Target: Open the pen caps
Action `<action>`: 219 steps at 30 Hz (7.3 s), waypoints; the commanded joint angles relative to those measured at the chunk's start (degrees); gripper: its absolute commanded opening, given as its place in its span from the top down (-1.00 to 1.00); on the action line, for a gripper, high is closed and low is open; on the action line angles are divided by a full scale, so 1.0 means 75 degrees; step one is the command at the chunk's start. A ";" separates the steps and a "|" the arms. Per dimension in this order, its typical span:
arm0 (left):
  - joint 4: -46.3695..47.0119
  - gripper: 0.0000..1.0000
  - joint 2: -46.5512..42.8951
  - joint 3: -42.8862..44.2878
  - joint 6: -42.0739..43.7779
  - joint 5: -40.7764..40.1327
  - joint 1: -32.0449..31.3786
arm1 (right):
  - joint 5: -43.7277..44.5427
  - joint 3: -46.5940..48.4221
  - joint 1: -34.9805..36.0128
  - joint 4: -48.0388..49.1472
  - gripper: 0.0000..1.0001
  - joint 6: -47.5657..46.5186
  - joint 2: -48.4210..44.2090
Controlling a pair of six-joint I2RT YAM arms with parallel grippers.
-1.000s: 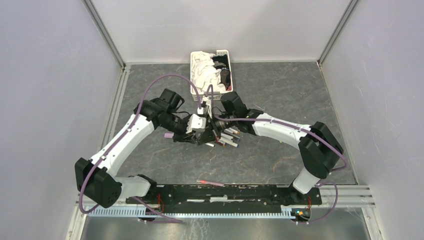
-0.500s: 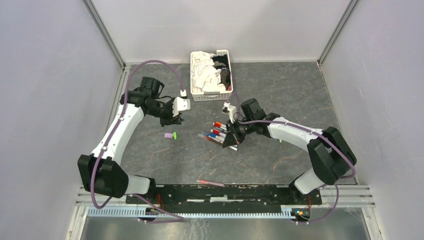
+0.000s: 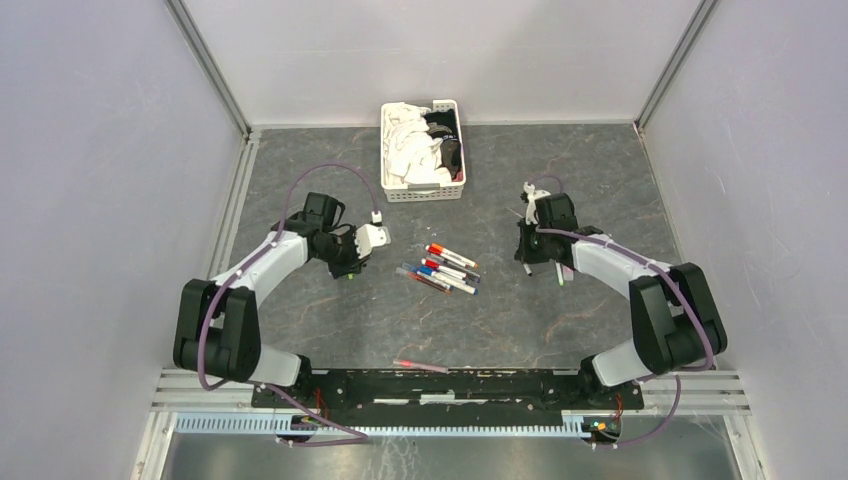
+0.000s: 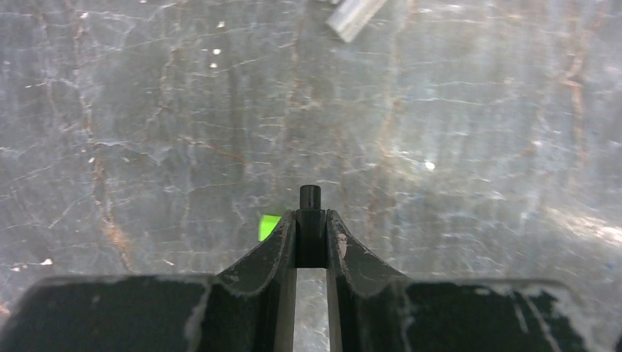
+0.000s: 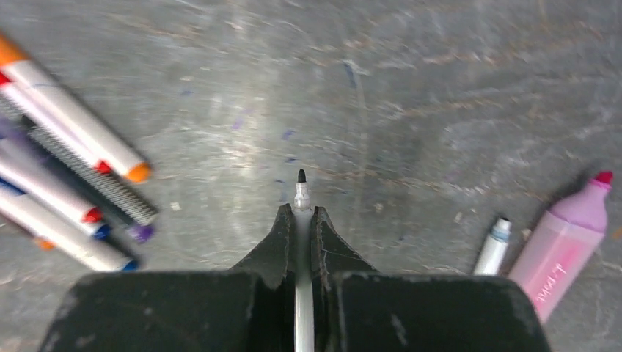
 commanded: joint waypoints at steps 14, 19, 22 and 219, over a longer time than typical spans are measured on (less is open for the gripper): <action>0.1177 0.17 0.1099 -0.0026 -0.0917 -0.1296 -0.0330 | 0.3361 -0.0391 -0.0097 0.0415 1.00 0.0226 0.0373; 0.0915 0.00 0.0944 0.0159 -0.1000 -0.1085 -0.0385 | 0.3570 -0.0396 -0.0106 0.0241 0.74 0.0113 0.0567; 0.0460 -0.04 0.0670 0.0675 -0.1263 -0.0658 -0.0385 | 0.3661 -0.0372 -0.0098 0.0124 0.54 0.0122 0.0536; -0.1876 0.93 -0.1195 0.1278 -0.0055 0.1080 -0.2998 | -0.7100 0.2007 0.3851 0.3388 1.00 0.2103 0.2148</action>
